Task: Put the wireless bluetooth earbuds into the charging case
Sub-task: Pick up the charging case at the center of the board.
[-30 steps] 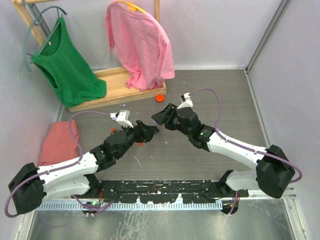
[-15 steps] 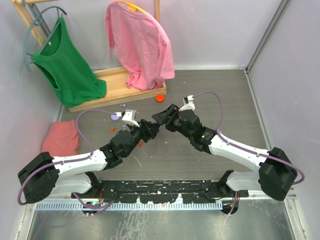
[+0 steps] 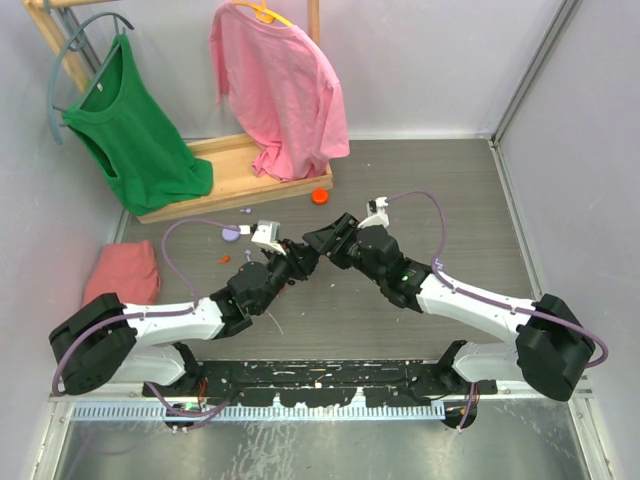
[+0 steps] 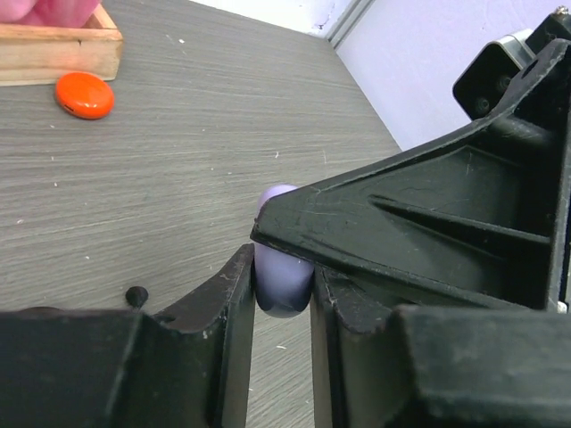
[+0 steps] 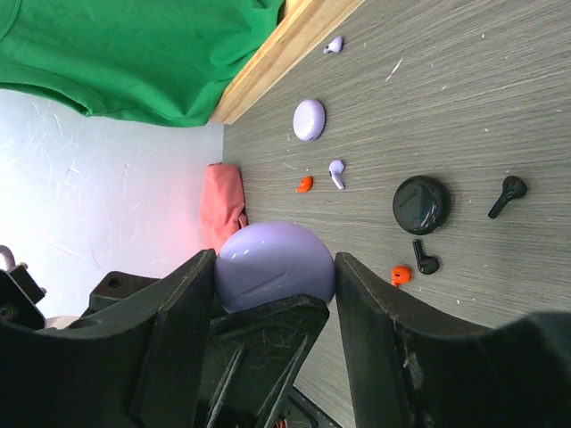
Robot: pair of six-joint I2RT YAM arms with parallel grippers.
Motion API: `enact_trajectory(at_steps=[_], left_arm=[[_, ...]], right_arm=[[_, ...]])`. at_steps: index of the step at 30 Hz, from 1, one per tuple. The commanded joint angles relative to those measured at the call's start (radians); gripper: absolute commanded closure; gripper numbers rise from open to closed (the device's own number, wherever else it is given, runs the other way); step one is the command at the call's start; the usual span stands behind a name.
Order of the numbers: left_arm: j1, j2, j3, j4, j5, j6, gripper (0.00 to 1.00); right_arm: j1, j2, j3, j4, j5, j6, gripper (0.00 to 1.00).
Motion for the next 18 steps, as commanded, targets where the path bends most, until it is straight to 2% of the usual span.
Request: enact_trajectory(at_steps=[1, 4, 7, 13, 18], left_arm=[[0.002, -0.013, 0.000, 0.112, -0.058, 0.024, 0.81], [0.002, -0.033, -0.004, 0.079, -0.048, 0.036, 0.93], [0.019, -0.059, 0.003, 0.008, 0.009, 0.048, 0.99], [0.151, -0.134, -0.019, -0.084, 0.284, 0.024, 1.00], [0.257, -0.205, -0.026, -0.156, 0.535, 0.031, 1.00]], right_arm=[[0.008, -0.050, -0.001, 0.054, 0.034, 0.002, 0.50], [0.007, -0.062, 0.001, 0.055, 0.033, -0.027, 0.44], [0.006, -0.083, 0.010, 0.040, 0.035, -0.094, 0.32], [-0.006, -0.126, 0.074, -0.026, 0.001, -0.304, 0.08], [-0.032, -0.175, 0.109, -0.036, -0.124, -0.573, 0.06]])
